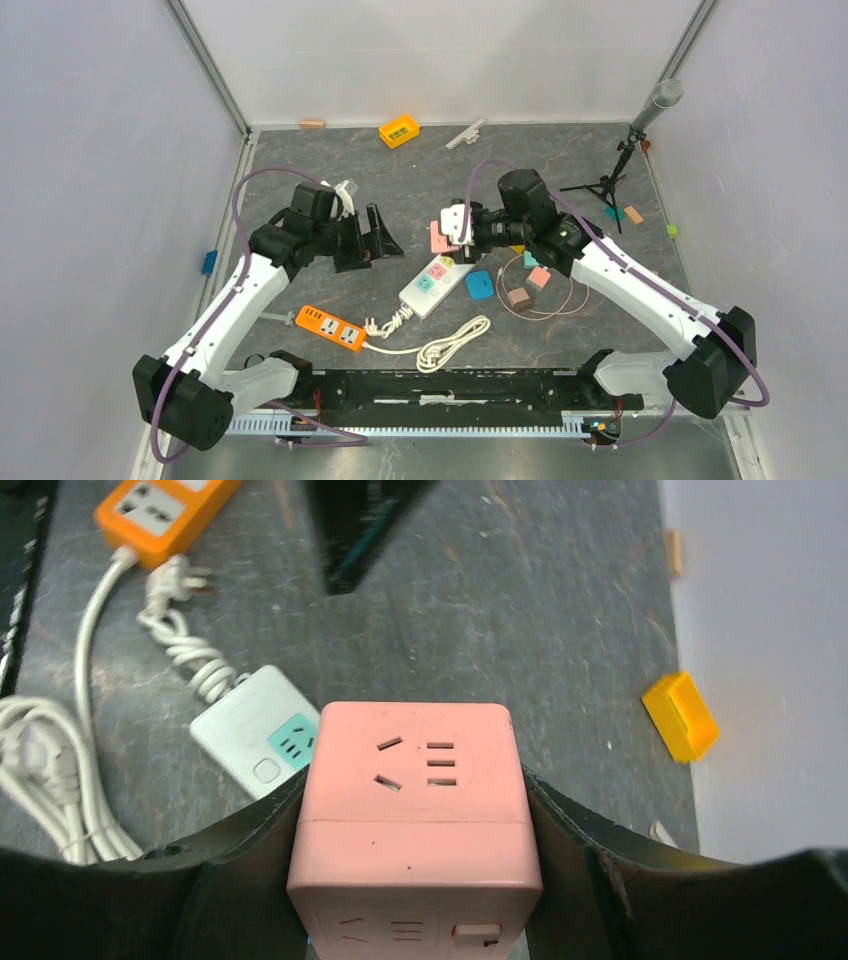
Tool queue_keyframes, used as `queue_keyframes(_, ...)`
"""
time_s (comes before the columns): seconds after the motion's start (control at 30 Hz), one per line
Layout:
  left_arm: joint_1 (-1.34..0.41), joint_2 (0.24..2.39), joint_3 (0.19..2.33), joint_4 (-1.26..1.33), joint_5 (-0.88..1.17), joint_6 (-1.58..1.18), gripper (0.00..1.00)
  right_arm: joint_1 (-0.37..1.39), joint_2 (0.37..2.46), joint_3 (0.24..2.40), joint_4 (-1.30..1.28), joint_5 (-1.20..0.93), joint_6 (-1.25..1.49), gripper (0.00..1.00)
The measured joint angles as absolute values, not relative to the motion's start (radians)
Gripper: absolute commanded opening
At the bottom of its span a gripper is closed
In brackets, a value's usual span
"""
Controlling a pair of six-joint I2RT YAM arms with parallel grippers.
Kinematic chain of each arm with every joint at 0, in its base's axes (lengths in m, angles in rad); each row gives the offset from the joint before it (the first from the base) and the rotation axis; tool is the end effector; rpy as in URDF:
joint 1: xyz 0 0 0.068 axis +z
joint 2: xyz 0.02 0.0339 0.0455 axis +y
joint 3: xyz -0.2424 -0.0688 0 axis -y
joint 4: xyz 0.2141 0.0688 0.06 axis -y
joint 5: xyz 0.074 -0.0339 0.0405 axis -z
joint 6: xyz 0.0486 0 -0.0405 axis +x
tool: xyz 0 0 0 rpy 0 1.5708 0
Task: Insert the plug
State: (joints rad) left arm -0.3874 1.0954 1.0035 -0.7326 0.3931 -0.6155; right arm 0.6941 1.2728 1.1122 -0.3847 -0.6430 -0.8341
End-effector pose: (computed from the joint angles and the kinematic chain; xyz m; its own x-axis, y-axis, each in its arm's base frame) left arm 0.1860 -0.0960 0.2818 -0.8956 -0.2106 -0.3919 0.0890 0.7782 -0.6216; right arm 0.1860 0.1927 0.3117 0.4032 -0.4356 -0.8048 -0.9040 -0.0528 -0.4243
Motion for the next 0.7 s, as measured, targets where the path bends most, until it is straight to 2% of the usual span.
queue_keyframes(0.2,-0.387,1.137,1.003,-0.734,0.394,-0.615,1.0,0.697,1.277,1.112,-0.289,-0.374,-0.476,0.0)
queue_keyframes(0.43,-0.387,1.204,0.986,-0.735,0.403,-0.615,1.0,0.681,1.341,1.144,-0.373,0.036,0.105,0.0)
queue_keyframes(0.57,-0.387,1.267,0.963,-0.728,0.419,-0.615,1.0,0.606,1.35,1.105,-0.402,0.067,0.379,0.0)
queue_keyframes(0.7,-0.387,1.342,0.957,-0.714,0.44,-0.614,1.0,0.482,1.371,0.995,-0.377,-0.034,0.564,0.0)
